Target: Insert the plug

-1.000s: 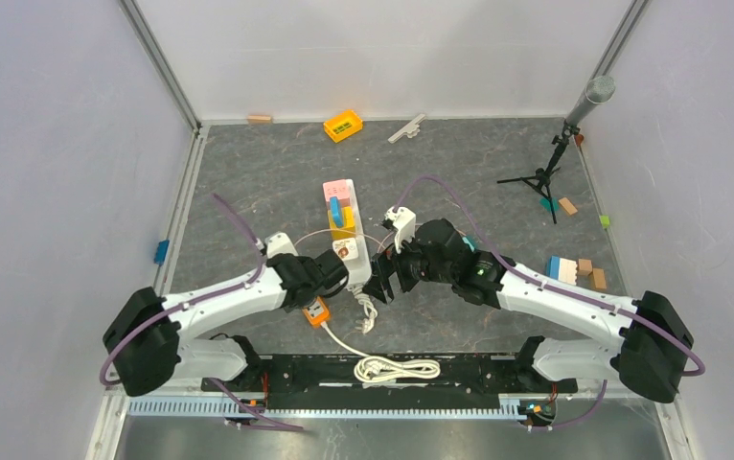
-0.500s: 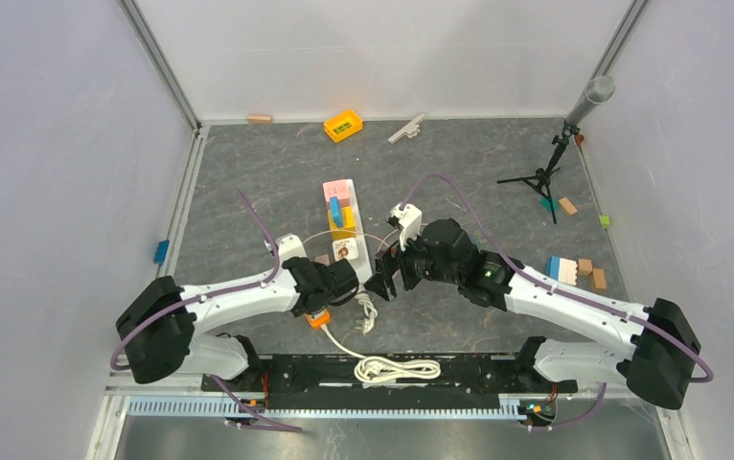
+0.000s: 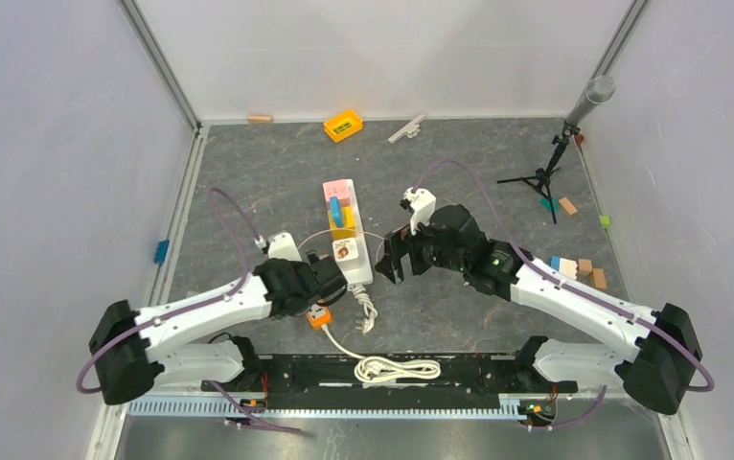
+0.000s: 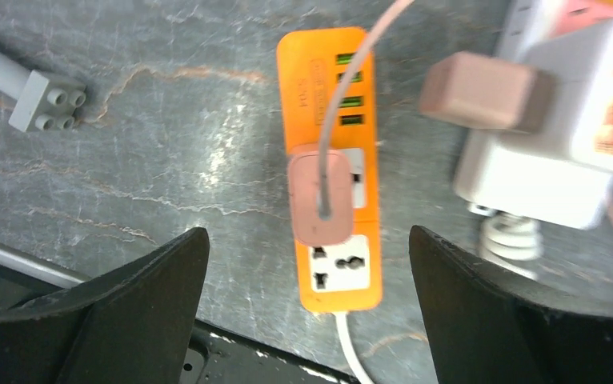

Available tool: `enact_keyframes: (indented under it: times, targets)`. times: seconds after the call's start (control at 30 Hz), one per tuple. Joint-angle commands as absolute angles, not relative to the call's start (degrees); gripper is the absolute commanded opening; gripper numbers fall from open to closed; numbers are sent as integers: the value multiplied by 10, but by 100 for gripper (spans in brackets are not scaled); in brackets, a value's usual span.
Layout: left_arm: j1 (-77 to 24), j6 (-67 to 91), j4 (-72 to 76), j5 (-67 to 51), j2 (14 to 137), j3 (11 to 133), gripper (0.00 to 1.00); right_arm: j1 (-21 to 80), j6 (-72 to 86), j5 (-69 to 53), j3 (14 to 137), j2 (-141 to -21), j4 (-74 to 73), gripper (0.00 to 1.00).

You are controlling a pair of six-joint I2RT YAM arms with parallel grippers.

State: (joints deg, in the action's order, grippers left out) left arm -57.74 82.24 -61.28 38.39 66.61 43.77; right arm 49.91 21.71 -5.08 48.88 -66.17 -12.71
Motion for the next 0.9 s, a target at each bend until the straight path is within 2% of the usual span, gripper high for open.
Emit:
enact_keyframes:
  times: [0.0, 0.17, 0.27, 0.4, 0.63, 0.87]
  targets:
    - [-579, 743, -650, 406, 600, 490, 100, 455, 213, -42, 519, -666, -165, 98]
    - [-567, 646, -660, 383, 543, 528, 100, 369, 197, -61, 522, -700, -212, 98]
    - [-560, 524, -626, 315, 516, 564, 100, 308, 177, -63, 531, -742, -258, 98]
    - [-558, 458, -600, 233, 495, 612, 100, 266, 127, -5, 569, -806, -331, 98]
    - [-554, 449, -569, 104, 528, 675, 100, 247, 75, 95, 605, -880, -362, 98]
    - [-549, 470, -506, 3, 564, 705, 100, 246, 54, 78, 605, -926, -346, 87]
